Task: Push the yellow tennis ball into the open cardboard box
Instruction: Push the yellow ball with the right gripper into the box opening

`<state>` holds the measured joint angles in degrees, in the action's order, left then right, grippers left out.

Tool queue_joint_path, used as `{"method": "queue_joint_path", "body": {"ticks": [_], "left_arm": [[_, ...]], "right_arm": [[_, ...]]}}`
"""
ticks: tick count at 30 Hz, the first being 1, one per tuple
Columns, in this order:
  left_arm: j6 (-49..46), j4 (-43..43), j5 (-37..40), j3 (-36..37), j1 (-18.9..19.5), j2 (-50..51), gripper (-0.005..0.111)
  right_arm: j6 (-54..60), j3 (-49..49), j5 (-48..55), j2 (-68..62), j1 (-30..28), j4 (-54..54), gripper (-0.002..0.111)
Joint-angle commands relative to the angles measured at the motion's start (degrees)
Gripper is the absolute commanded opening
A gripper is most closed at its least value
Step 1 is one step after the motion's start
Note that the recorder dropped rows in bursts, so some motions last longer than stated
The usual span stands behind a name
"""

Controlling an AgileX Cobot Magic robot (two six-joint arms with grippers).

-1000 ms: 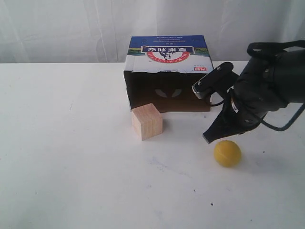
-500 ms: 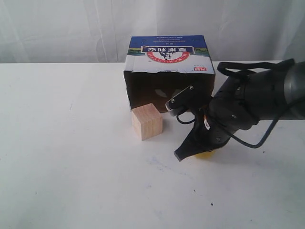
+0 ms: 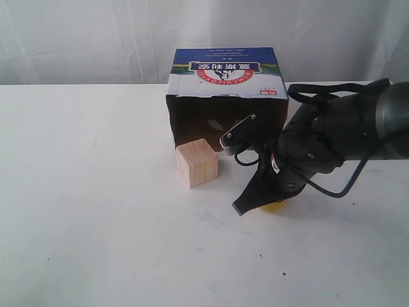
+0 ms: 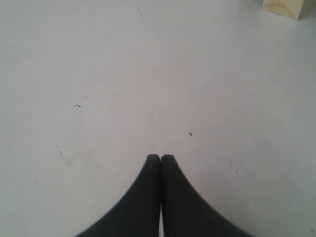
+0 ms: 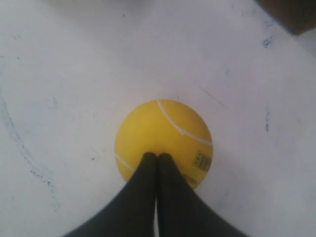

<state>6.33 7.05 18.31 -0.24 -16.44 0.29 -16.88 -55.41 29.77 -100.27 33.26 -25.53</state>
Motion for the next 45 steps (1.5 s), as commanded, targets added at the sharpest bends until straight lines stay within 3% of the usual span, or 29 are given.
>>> {"method": "queue_joint_path", "body": {"ticks": [1,9,17,22,27,30,33,36,45], "left_arm": [[-0.1,0.0,1.2,0.2,-0.3,-0.3,0.000],[-0.1,0.0,1.2,0.2,-0.3,-0.3,0.000],[-0.1,0.0,1.2,0.2,-0.3,-0.3,0.000],[-0.1,0.0,1.2,0.2,-0.3,-0.3,0.000],[-0.1,0.1,1.2,0.2,-0.3,-0.3,0.000],[-0.1,0.1,1.2,0.2,-0.3,-0.3,0.000],[-0.1,0.1,1.2,0.2,-0.3,-0.3,0.000],[-0.1,0.1,1.2,0.2,-0.3,-0.3,0.000],[-0.1,0.1,1.2,0.2,-0.3,-0.3,0.000]], "right_arm": [[0.3,-1.4,2.9,-1.5,-0.1,-1.1,0.000],[0.2,-11.3,10.3,-1.1,-1.3,-5.6,0.000],[1.8,-8.4,15.4,4.9,1.4,-1.1,0.000],[1.6,-2.3,9.9,4.2,2.3,0.2,0.000],[0.9,-2.4,0.0,-3.9,0.0,-2.5,0.000],[-0.3,-8.0,-6.9,-11.9,-4.2,-9.4,0.000],[-4.1,-24.4,4.4,-15.0,-7.3,-17.9,0.000],[-6.7,-33.2,9.8,-7.1,-4.8,-20.7,0.000],[-11.5,-16.1,10.2,7.3,2.2,-12.5,0.000]]}}
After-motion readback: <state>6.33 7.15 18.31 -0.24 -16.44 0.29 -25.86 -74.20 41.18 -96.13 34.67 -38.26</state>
